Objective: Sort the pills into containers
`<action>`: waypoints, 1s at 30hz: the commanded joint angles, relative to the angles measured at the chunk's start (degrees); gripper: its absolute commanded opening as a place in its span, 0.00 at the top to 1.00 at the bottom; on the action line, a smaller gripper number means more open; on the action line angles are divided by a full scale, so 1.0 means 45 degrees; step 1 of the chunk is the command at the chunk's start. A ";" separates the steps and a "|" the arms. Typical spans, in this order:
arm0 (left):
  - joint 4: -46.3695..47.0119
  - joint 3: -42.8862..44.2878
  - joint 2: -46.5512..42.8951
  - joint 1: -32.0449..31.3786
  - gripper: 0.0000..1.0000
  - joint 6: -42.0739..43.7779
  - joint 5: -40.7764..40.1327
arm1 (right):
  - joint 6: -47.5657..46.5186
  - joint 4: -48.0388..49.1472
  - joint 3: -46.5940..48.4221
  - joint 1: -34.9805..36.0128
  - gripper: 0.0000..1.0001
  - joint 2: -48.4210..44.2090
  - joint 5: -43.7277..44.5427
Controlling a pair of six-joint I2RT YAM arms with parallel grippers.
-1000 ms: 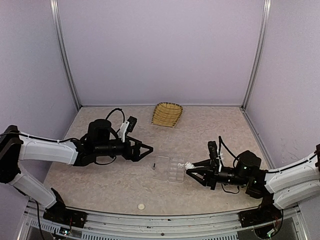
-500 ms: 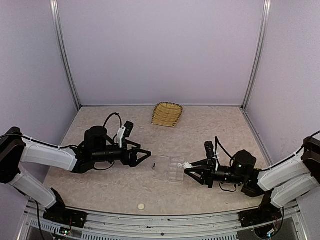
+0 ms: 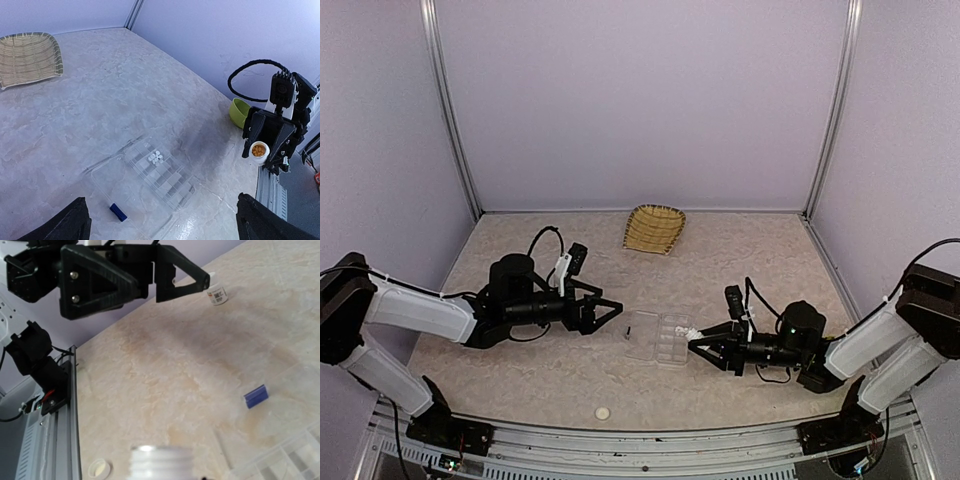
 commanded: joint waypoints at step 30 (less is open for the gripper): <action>0.0490 -0.0161 0.0181 0.0172 0.01 -0.0108 0.0262 | -0.0055 -0.0649 0.0379 -0.0259 0.84 0.1292 0.0239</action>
